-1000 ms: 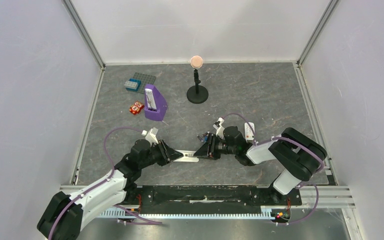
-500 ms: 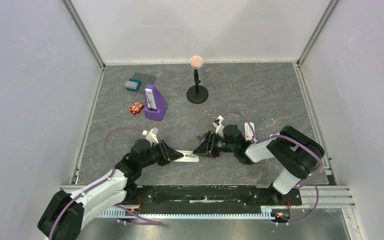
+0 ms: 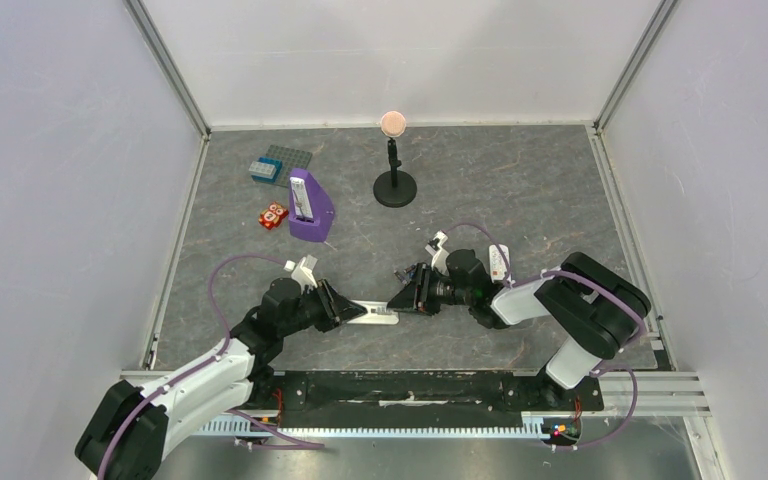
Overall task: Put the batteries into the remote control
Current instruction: Remove the battery cover from the remote control.
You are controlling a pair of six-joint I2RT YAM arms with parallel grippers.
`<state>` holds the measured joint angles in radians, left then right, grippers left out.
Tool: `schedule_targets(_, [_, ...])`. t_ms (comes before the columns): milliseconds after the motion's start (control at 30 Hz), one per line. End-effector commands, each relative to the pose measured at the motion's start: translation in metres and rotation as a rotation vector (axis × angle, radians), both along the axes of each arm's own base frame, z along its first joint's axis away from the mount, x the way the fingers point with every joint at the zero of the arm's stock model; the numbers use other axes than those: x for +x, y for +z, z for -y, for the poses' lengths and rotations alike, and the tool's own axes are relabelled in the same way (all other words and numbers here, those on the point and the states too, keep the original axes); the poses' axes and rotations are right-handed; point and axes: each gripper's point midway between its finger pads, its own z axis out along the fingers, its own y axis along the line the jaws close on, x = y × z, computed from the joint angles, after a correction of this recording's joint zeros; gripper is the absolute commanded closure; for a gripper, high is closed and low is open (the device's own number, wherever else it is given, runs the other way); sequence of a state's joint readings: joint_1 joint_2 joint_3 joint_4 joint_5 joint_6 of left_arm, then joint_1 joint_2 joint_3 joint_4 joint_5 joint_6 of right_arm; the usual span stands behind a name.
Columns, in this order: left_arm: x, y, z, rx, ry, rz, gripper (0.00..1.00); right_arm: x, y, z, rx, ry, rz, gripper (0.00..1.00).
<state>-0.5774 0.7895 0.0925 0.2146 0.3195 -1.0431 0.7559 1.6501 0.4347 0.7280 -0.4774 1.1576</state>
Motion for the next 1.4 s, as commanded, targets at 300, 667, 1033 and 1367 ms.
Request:
schedule_targets(300, [-0.003, -0.016, -0.008, 0.065, 0.011, -0.030, 0.98, 0.001, -0.013, 0.003, -0.043, 0.013, 0.034, 0.64])
schedule_targets(667, [-0.006, -0.016, -0.002, 0.027, -0.021, -0.039, 0.98, -0.008, -0.020, 0.001, -0.039, -0.004, 0.028, 0.63])
schedule_targets(1033, [-0.009, -0.019, -0.001, 0.037, -0.044, -0.038, 0.98, -0.018, 0.032, -0.013, 0.278, 0.001, -0.001, 0.63])
schedule_targets(1367, [-0.007, -0.023, -0.003, 0.058, -0.032, -0.042, 0.98, -0.022, 0.088, -0.028, 0.501, 0.059, 0.045, 0.64])
